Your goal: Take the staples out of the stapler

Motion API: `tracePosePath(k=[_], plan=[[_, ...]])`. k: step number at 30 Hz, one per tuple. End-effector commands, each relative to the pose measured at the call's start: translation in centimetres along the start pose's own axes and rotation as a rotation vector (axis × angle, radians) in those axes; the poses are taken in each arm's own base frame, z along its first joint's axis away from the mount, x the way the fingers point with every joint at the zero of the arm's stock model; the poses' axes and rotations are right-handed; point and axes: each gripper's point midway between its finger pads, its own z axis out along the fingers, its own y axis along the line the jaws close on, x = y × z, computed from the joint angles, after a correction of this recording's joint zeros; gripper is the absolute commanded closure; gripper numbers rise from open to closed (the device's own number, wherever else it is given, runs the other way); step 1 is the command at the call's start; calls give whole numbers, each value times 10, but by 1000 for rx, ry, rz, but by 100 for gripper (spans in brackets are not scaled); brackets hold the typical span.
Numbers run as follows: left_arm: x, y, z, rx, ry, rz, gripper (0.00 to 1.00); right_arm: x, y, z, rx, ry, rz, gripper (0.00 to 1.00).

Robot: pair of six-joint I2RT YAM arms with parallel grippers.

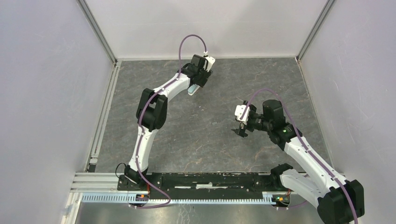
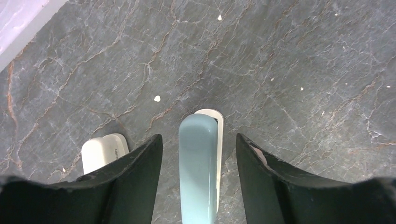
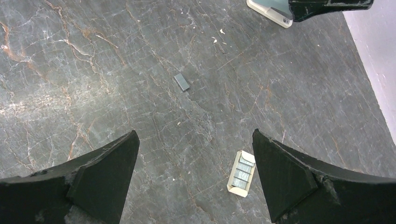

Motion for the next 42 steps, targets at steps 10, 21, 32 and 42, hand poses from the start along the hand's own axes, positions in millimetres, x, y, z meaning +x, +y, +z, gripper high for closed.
tracePosePath(k=[10,21,32,42], plan=[[-59,48,-118,-80,-358,-187,0,2,-4,-3,14,-4,-4,2],[15,76,-68,23,18,-336,1,2,-3,-3,13,-9,-4,2],[46,92,-34,-24,172,-236,24,2,-2,-3,8,-14,-5,2],[60,89,-16,3,218,-258,37,3,-2,-3,9,-11,-6,2]])
